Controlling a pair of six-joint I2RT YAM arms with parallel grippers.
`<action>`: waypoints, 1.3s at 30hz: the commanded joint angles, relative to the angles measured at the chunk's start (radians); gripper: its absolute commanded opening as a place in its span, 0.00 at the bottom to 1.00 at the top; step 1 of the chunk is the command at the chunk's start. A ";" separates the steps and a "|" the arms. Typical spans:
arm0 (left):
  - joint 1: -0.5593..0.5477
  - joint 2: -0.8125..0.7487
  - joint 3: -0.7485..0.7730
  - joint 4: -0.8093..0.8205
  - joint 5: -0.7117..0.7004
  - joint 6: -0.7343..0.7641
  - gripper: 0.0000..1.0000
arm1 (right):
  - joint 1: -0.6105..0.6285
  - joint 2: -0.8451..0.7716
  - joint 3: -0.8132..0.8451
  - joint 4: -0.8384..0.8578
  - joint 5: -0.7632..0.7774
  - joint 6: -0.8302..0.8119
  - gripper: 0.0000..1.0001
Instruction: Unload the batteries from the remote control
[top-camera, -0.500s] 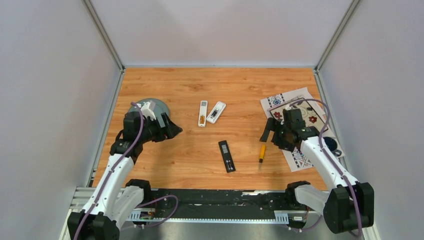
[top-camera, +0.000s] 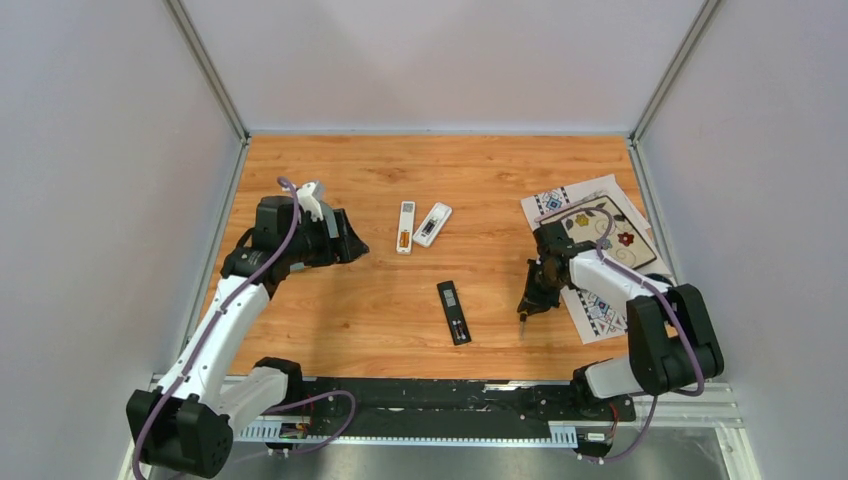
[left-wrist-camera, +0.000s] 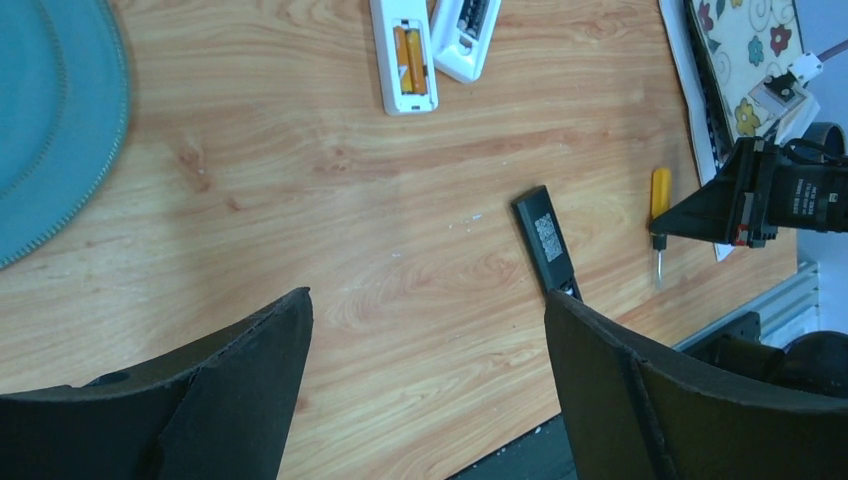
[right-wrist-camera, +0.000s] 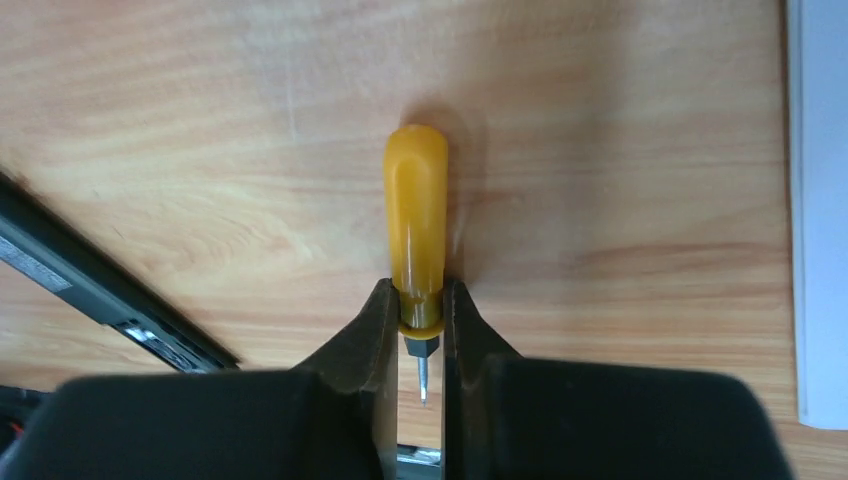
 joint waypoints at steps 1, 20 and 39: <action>-0.030 0.027 0.106 -0.073 -0.054 0.078 0.92 | 0.009 0.034 0.089 0.038 0.047 -0.014 0.00; -0.412 0.205 0.261 0.343 0.200 -0.008 0.90 | 0.017 -0.406 0.309 0.366 -0.189 0.081 0.00; -0.608 0.595 0.538 0.528 0.283 -0.063 0.62 | 0.017 -0.483 0.257 0.483 -0.405 0.210 0.00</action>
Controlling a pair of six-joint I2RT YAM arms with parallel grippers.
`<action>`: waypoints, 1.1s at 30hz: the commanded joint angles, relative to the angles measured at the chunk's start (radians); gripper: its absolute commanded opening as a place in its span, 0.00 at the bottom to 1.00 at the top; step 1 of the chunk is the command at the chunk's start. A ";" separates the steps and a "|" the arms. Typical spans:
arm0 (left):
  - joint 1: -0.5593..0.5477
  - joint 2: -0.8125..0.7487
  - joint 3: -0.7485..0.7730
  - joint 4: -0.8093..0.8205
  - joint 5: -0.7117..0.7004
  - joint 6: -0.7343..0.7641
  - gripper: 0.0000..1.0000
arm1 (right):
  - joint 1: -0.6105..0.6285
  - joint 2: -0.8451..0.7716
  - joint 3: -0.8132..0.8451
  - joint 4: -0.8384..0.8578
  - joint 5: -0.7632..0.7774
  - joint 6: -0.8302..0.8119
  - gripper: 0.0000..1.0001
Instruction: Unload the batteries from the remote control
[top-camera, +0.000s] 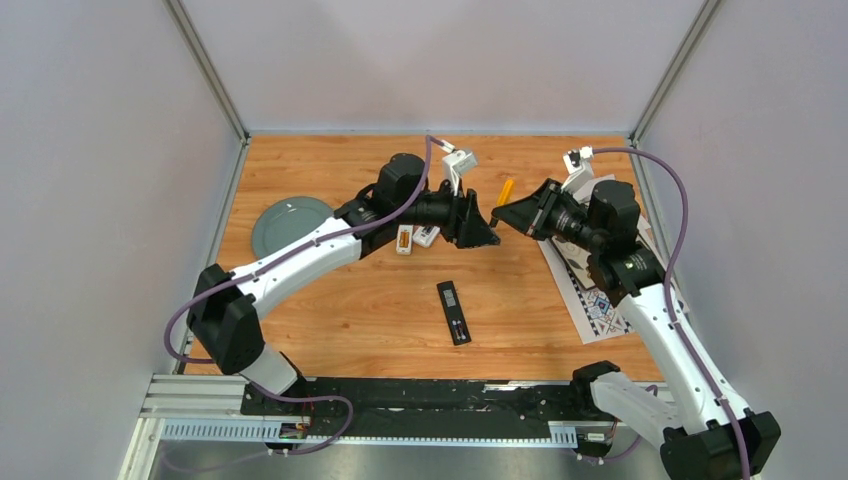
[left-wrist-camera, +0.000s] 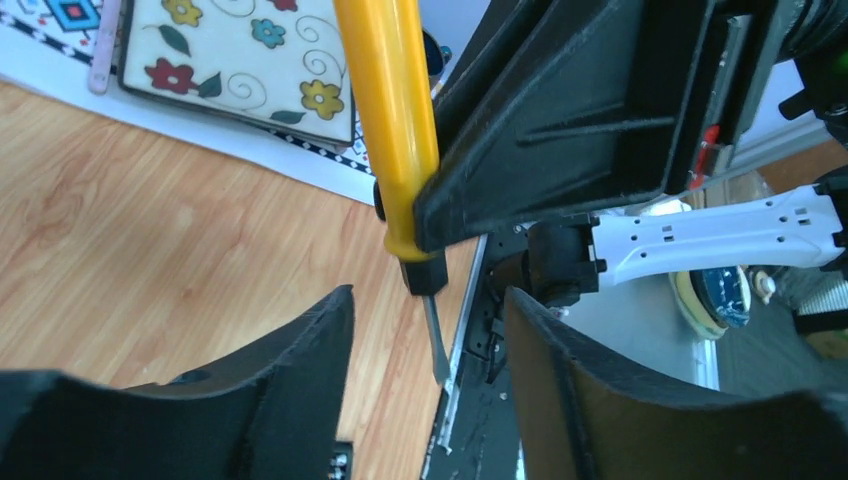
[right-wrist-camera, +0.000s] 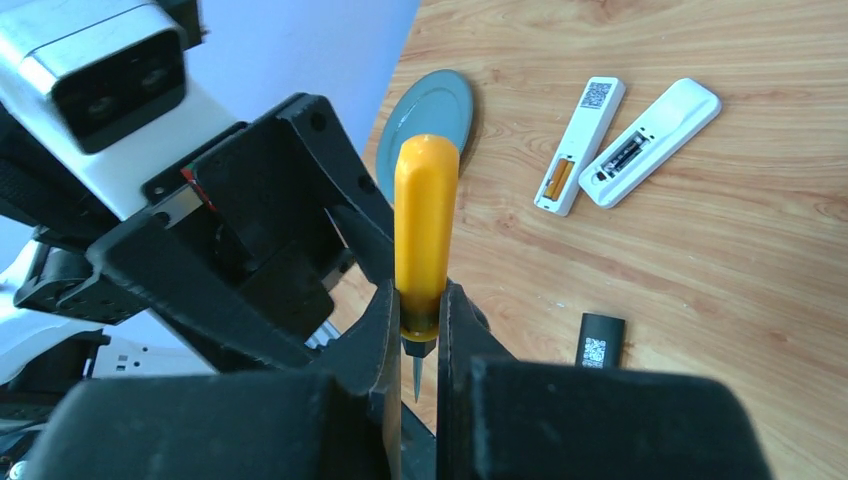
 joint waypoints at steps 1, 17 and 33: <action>-0.018 0.047 0.060 0.054 0.027 -0.020 0.54 | 0.003 -0.032 0.003 0.051 -0.046 0.023 0.00; -0.017 -0.047 -0.022 0.010 -0.087 0.047 0.00 | 0.003 -0.029 0.066 -0.041 0.011 -0.069 0.38; -0.018 -0.360 -0.139 -0.107 -0.368 0.159 0.00 | -0.007 -0.081 0.092 -0.155 0.224 -0.237 1.00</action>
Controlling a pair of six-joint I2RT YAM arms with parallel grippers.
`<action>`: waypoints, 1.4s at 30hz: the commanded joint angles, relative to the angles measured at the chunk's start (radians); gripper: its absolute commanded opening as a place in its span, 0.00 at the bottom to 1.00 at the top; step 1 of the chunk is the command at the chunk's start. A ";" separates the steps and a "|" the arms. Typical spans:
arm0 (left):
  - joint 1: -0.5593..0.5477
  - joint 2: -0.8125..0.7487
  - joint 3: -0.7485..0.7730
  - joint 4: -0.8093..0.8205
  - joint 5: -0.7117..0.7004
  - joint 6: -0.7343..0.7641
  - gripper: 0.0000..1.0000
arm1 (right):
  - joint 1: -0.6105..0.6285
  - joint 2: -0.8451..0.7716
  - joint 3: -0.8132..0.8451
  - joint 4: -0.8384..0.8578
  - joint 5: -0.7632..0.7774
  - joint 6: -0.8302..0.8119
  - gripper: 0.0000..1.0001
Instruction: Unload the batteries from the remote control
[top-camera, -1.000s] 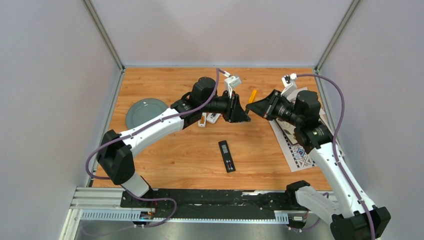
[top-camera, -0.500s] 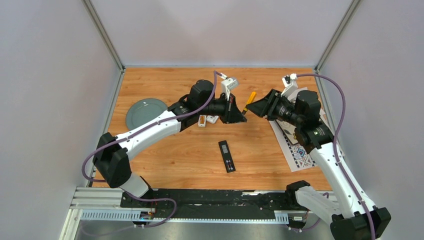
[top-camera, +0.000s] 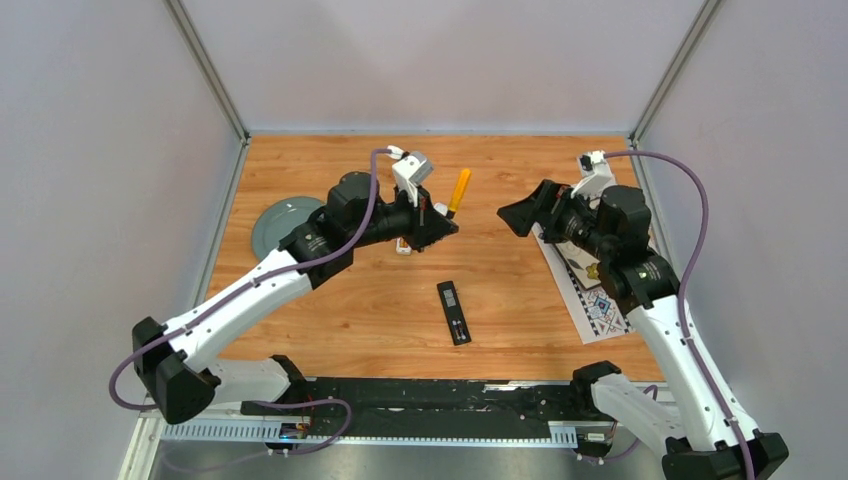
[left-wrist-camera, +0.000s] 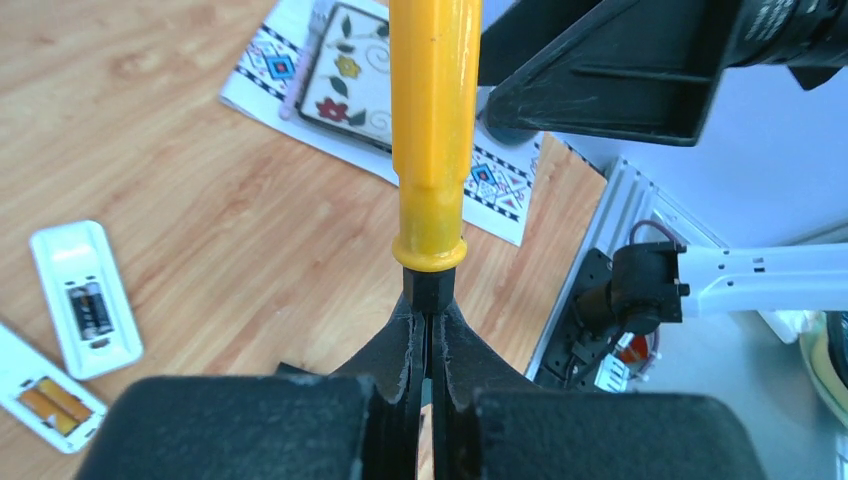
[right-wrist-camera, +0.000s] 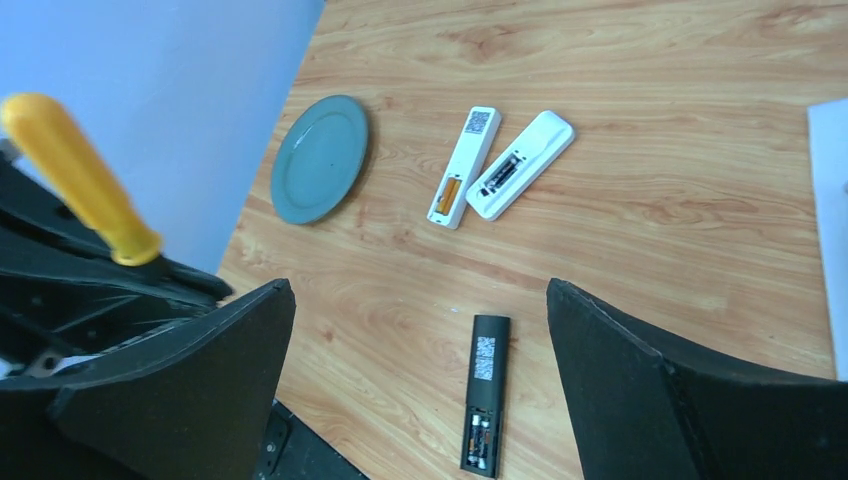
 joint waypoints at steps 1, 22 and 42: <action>0.000 -0.089 -0.001 -0.012 -0.083 0.055 0.00 | -0.006 -0.020 0.072 -0.015 0.066 -0.048 1.00; 0.000 -0.118 -0.015 -0.122 -0.123 0.076 0.00 | -0.006 0.044 0.570 -0.282 0.304 0.378 1.00; -0.002 -0.157 -0.050 -0.125 -0.134 0.068 0.00 | -0.008 -0.007 0.455 -0.167 0.266 0.424 1.00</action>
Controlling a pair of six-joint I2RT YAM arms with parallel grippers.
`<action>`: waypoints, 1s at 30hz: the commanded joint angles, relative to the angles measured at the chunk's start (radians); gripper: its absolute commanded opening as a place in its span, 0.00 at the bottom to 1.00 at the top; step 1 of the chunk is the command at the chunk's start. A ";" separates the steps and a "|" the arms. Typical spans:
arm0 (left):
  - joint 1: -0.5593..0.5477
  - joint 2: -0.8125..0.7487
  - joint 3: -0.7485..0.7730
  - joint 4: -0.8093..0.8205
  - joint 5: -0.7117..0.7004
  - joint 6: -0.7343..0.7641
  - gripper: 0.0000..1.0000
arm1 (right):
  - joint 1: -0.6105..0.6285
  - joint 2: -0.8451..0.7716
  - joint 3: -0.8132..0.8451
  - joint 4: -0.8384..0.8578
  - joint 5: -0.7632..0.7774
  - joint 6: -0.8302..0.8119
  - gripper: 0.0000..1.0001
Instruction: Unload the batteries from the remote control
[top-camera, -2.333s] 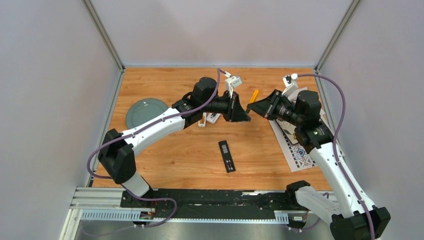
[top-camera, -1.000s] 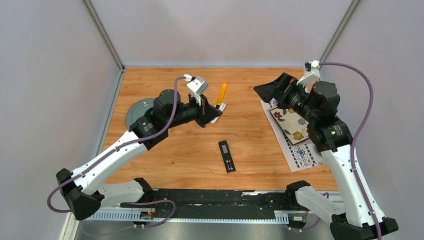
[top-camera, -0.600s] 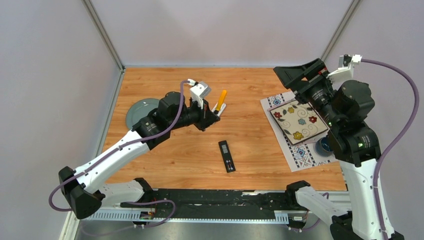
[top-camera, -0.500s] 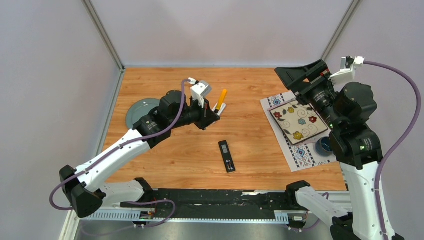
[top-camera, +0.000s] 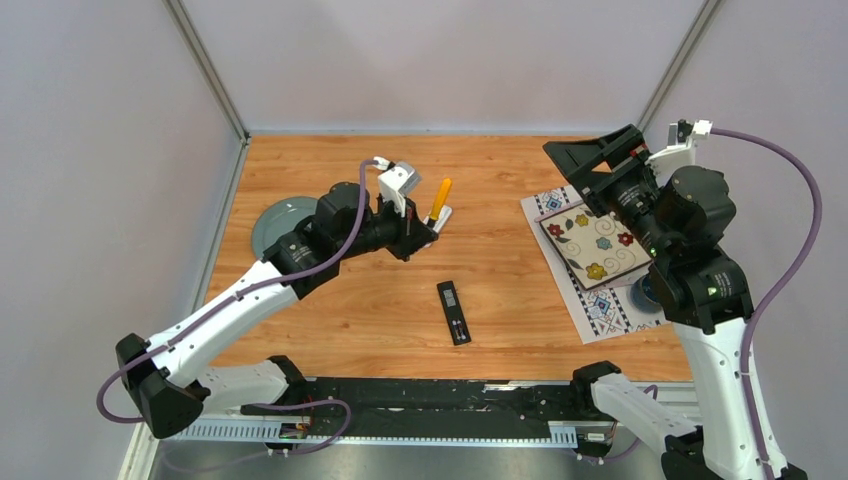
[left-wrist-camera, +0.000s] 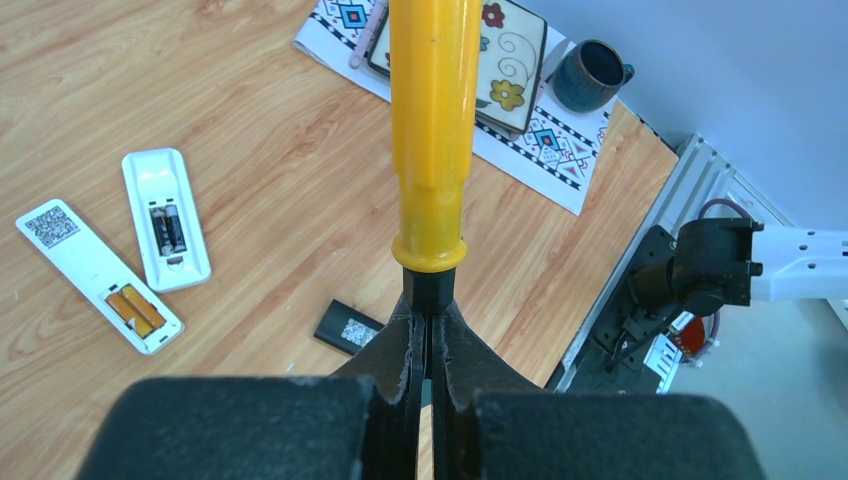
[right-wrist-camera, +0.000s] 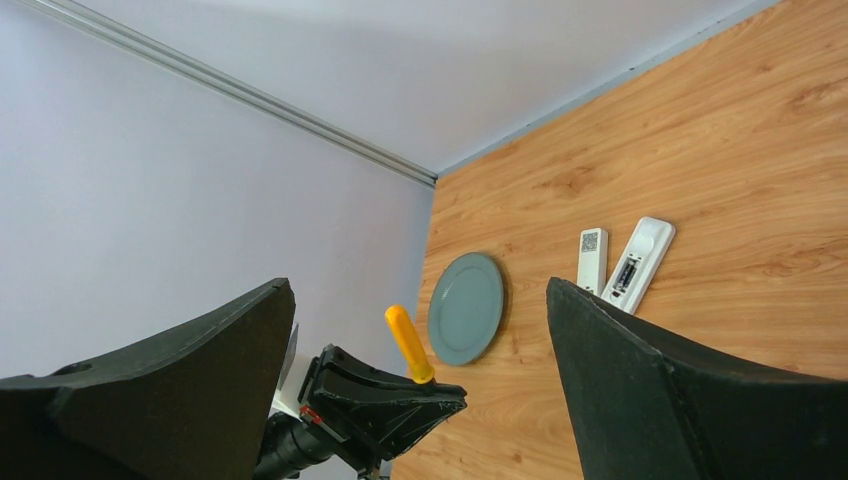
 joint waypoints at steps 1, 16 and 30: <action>-0.002 -0.051 -0.015 0.024 0.000 0.009 0.00 | -0.003 -0.023 -0.023 0.076 -0.002 0.022 1.00; -0.002 -0.068 -0.043 0.047 -0.011 0.003 0.00 | -0.003 -0.028 -0.049 0.090 0.026 -0.042 1.00; -0.002 -0.102 -0.302 0.170 0.029 -0.049 0.00 | -0.014 0.026 -0.542 0.351 -0.351 -0.201 1.00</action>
